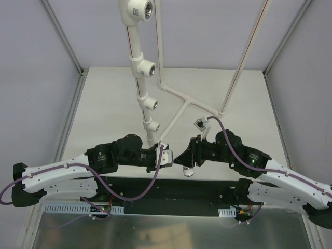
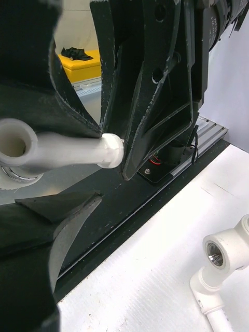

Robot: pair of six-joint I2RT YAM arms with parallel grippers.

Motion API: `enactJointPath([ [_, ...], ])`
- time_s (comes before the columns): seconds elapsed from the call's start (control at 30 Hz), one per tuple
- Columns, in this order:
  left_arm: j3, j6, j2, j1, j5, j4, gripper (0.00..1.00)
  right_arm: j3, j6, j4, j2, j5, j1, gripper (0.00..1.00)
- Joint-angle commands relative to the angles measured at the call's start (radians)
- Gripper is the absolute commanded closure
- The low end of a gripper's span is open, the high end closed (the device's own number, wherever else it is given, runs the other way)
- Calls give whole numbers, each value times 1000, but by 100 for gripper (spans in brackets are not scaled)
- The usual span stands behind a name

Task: Install the water faucets
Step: Pick up the water faucet from the center of the board.

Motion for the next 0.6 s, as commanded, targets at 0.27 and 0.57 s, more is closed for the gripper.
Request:
enactJointPath([
  [0.27,76,40,40,-2,75,24,100,32,16,56,15,-52,3,63],
  [0.57,84,46,42,-1,35,21,100,24,19,35,4,-64,5,58],
])
